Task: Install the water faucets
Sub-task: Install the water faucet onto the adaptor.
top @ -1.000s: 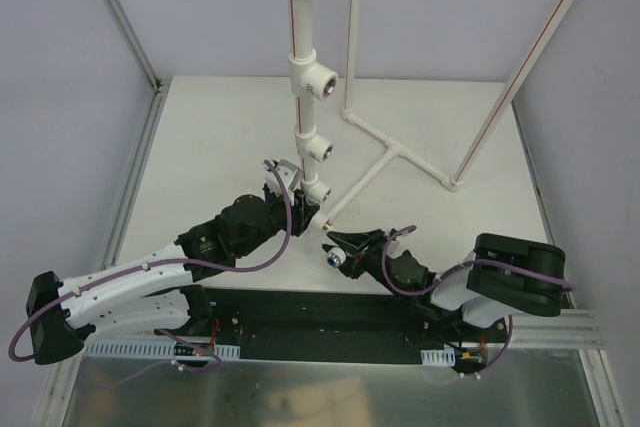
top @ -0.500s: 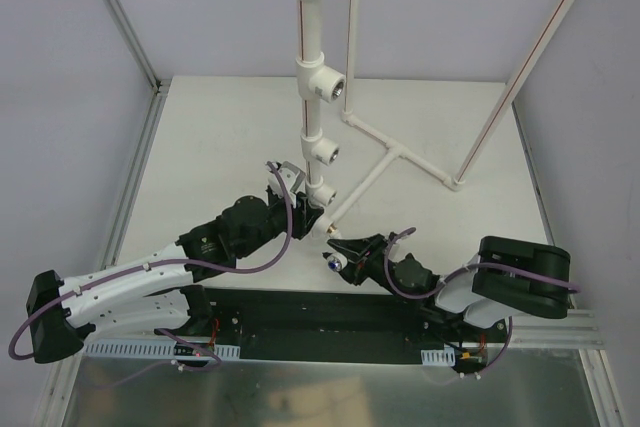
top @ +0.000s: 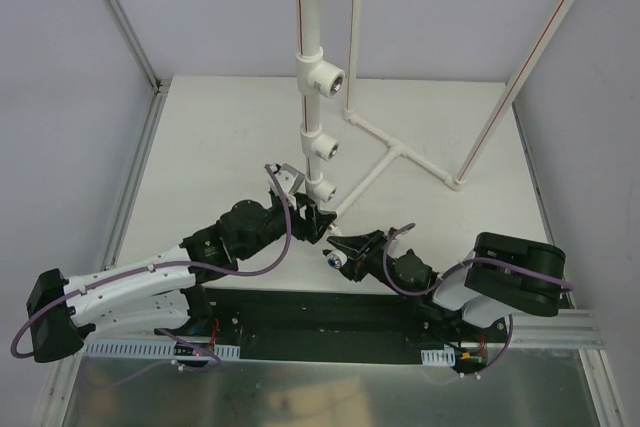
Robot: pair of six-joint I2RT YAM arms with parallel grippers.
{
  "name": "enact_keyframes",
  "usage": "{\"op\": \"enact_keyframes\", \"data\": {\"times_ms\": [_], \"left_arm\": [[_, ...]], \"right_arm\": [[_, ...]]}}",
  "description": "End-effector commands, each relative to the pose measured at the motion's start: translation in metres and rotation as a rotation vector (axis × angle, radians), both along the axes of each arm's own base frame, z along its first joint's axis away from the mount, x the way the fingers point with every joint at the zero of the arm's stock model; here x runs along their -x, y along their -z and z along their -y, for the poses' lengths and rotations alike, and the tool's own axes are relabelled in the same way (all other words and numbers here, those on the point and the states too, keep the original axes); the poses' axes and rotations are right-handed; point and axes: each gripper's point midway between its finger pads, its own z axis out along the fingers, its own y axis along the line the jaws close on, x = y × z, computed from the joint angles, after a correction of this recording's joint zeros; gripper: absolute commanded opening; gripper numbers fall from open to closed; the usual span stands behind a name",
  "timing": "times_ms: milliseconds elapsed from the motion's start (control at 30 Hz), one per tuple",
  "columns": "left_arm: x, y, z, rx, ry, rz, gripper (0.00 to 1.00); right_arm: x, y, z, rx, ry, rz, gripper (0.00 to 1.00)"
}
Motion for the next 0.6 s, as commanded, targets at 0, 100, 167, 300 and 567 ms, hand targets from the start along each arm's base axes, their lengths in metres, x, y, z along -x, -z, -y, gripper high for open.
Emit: {"op": "enact_keyframes", "data": {"times_ms": [0,100,167,300,567], "left_arm": [[0.067,-0.024,0.045,0.199,0.348,-0.047,0.71],[0.06,-0.024,0.045,0.216,0.323,0.008,0.74],[0.05,-0.02,0.044,0.214,0.279,0.044,0.75],[0.032,-0.011,0.044,0.178,0.211,0.13,0.74],[0.01,-0.003,0.046,0.067,0.152,0.255,0.54]], "right_arm": [[-0.003,-0.02,-0.016,-0.011,-0.054,0.118,0.0],[-0.003,-0.024,-0.02,-0.002,-0.08,0.163,0.0],[-0.003,-0.024,-0.022,0.014,-0.094,0.187,0.0],[-0.003,-0.02,-0.025,0.057,-0.115,0.218,0.0],[0.0,-0.019,-0.028,0.15,-0.148,0.276,0.0]]}}
